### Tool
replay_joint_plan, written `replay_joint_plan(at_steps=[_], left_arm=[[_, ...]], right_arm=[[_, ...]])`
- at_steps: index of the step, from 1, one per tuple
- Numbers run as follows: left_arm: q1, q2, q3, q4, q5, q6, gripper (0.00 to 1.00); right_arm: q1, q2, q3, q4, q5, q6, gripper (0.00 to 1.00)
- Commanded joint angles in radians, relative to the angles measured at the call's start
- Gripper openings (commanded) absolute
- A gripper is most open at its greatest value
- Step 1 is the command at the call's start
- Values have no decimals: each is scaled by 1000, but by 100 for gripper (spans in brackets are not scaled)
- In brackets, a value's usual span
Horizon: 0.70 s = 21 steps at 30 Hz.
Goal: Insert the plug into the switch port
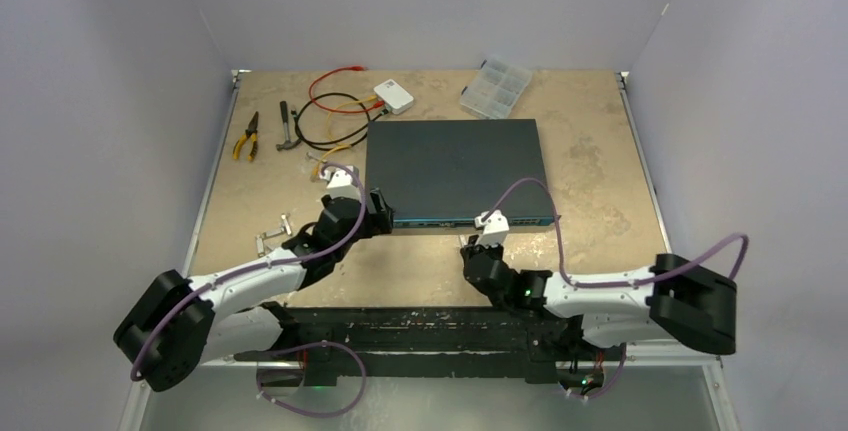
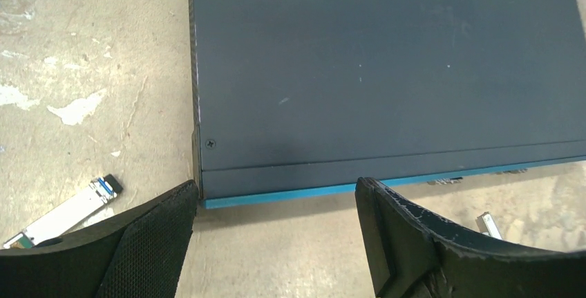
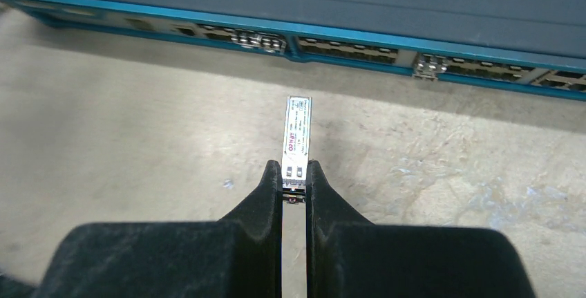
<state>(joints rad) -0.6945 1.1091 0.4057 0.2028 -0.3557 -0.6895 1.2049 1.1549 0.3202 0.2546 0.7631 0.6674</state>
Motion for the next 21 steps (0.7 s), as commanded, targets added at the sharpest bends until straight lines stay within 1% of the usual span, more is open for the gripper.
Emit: replay_joint_plan(at_steps=[1,4,8,11,12,18,21], left_arm=[[-1,57,43,133,-45,75,82],[-1,60,47,126,-72,104,82],[-1,59,30,131,-113,137,82],[-1,77,28,135,-116,147,82],[-1,86,28,135,-112,149,82],[-1,98,15,139,-117,150,83],[-1,95,9,145,-116,147,83]], right_arm=[[28,143,101,-89,170,119,0],[40,187,124,-100,217,165,0],[41,128,45,27,211,145,0],[41,101,34,33,226,130,0],[41,102,32,54,216,99,0],[39,173,69,61,258,75,0],[39,216,74,68,284,101,0]])
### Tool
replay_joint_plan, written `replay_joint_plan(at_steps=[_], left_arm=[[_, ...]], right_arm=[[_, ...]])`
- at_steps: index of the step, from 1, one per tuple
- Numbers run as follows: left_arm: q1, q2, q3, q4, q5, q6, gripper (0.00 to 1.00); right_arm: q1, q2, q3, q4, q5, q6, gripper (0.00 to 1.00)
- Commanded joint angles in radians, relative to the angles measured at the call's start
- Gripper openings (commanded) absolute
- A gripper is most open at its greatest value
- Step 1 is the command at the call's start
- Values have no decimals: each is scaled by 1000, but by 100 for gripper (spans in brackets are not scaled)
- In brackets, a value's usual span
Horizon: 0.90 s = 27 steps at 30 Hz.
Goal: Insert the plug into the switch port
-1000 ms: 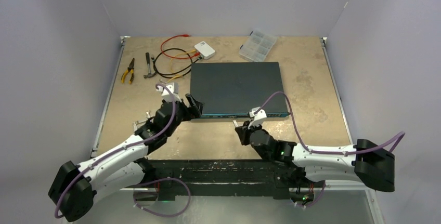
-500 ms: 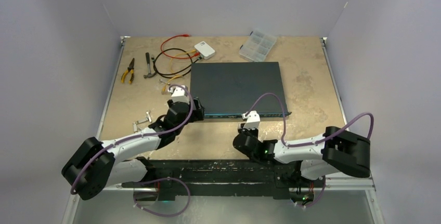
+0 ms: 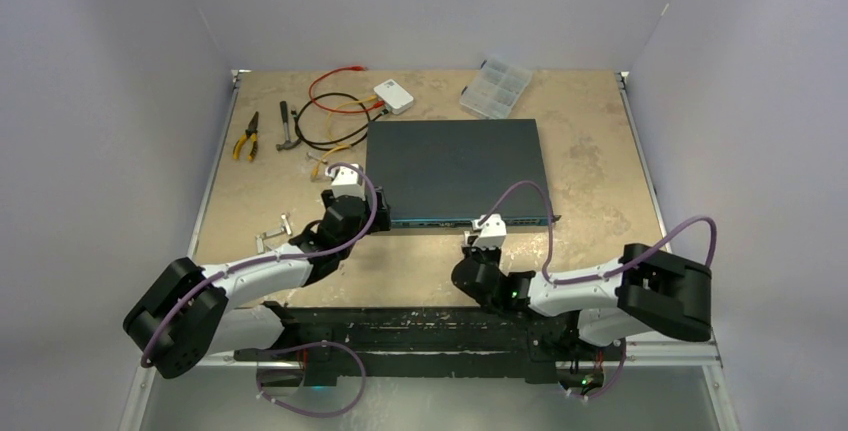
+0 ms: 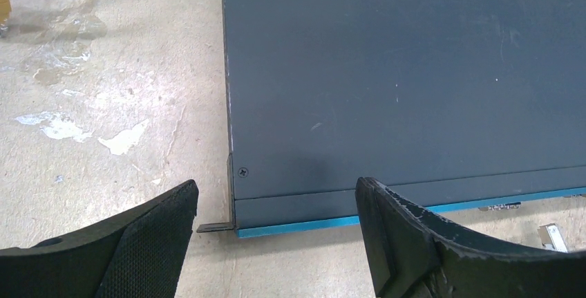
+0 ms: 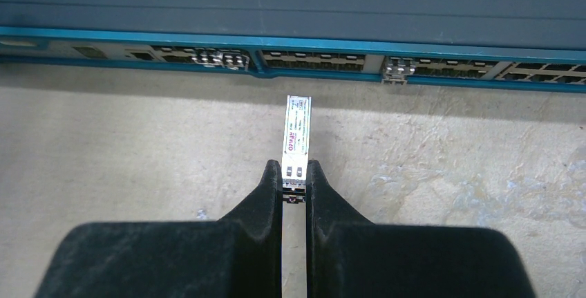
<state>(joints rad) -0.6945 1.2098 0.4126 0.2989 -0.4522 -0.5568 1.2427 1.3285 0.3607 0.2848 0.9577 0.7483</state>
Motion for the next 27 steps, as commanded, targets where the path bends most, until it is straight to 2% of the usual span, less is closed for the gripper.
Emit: replay_joint_plan(at_steps=[1,4,12,21,27], left_arm=[[-1,-6,1,50,-20,14,83],[-1,-3,-1,50,-20,15,83],[-1,5,-2,55,-19,17,83],[-1,6,-2,53,-23,20,83],[-1,4,-3,53,-22,21,83]], right_arm=[[2,61,36,40,98,29,0],[1,85,36,80,118,21,0],[-23,46,-45,331,94,-153,0],[-62,95,-35,390,73,-193,0],[-71,98,-30,365,56,-182,0]])
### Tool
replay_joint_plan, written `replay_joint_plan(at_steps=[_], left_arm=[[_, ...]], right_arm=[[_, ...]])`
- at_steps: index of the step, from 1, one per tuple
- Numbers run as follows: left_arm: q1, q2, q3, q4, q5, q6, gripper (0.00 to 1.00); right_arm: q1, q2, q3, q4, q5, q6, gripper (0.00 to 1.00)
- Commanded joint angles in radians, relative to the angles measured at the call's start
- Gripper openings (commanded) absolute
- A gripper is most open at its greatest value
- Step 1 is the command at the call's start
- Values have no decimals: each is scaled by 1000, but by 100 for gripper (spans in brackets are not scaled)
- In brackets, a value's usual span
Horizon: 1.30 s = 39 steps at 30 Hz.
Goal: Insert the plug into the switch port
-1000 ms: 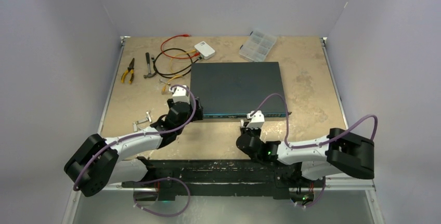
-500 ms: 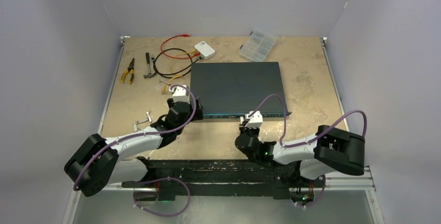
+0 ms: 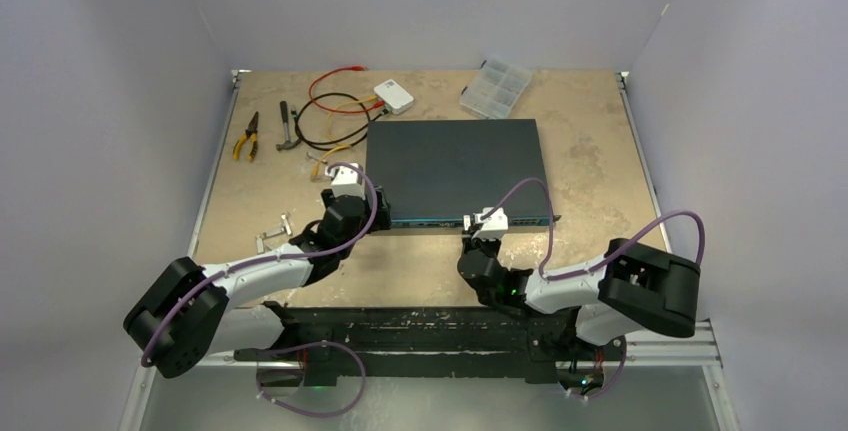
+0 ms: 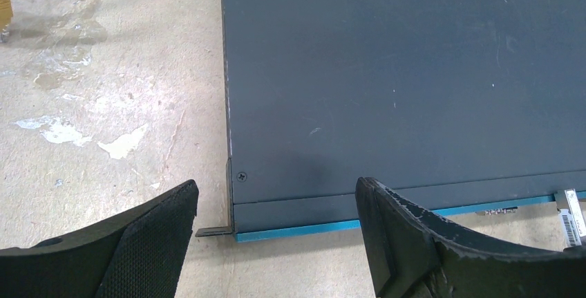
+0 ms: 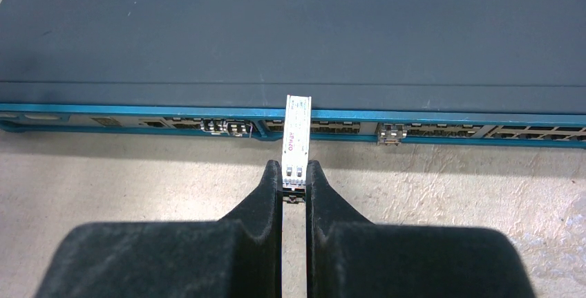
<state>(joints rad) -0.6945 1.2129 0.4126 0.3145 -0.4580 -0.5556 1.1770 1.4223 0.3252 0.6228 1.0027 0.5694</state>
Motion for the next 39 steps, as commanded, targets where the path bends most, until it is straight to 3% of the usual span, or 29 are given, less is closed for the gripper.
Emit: replay_joint_plan(at_steps=[1,16,39], left_arm=[[-1,1,-4,37,-17,20,83],[-1,4,-5,40,-19,19,83],[-1,2,-6,40,-16,17,83]], right_arm=[[-5,2,9,10,9,5,0],[1,-130,-38,-50,-67,15,0],[6,-15,-7,-39,-66,24,0]])
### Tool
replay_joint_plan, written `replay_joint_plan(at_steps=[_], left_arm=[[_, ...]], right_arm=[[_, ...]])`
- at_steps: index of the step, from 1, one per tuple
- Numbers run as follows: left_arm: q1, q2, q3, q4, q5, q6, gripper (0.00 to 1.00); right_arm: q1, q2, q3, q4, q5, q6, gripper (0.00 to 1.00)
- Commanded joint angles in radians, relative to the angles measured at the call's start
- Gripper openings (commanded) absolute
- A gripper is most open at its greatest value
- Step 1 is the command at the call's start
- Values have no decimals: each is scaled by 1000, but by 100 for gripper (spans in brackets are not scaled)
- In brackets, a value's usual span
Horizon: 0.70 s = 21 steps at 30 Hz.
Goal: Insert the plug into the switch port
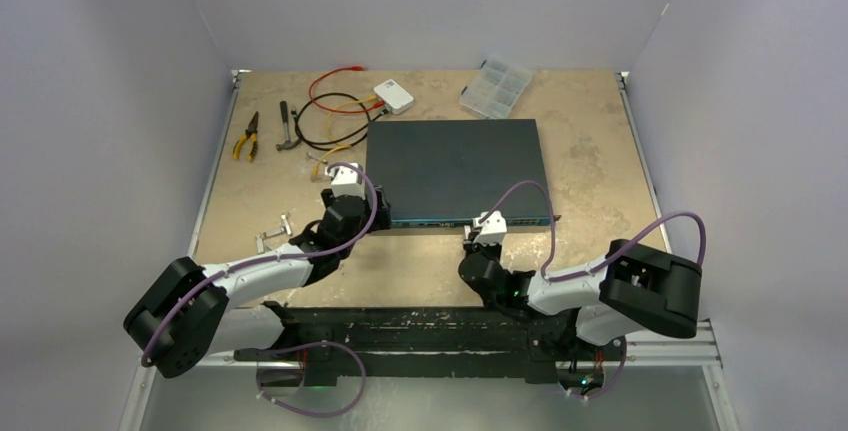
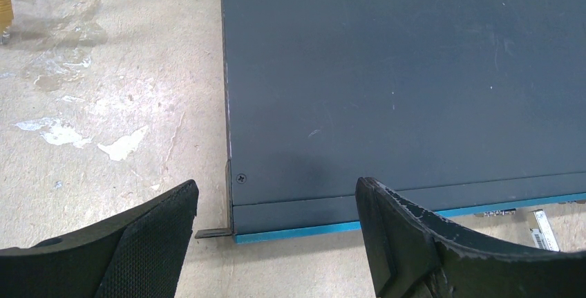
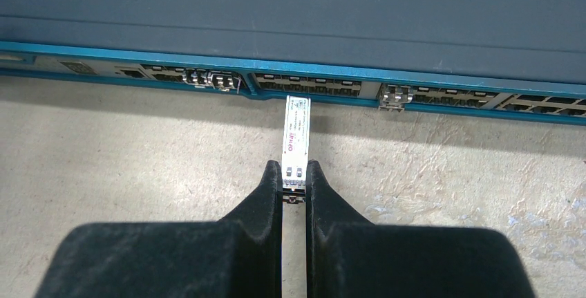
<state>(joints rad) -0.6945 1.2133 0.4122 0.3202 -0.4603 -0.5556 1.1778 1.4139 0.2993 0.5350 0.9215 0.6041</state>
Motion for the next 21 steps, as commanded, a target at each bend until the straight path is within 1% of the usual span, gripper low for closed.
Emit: replay_joint_plan(at_steps=[1,5,21], left_arm=[[-1,2,-4,34,-14,18,83],[-2,3,-4,34,-12,17,83],[-3,-1,-5,31,-12,17,83]], right_arm=[[5,-3,20,56,17,-16,0],[4,8,25,87,16,-44,0],[-15,41,43,85,42,-18,0]])
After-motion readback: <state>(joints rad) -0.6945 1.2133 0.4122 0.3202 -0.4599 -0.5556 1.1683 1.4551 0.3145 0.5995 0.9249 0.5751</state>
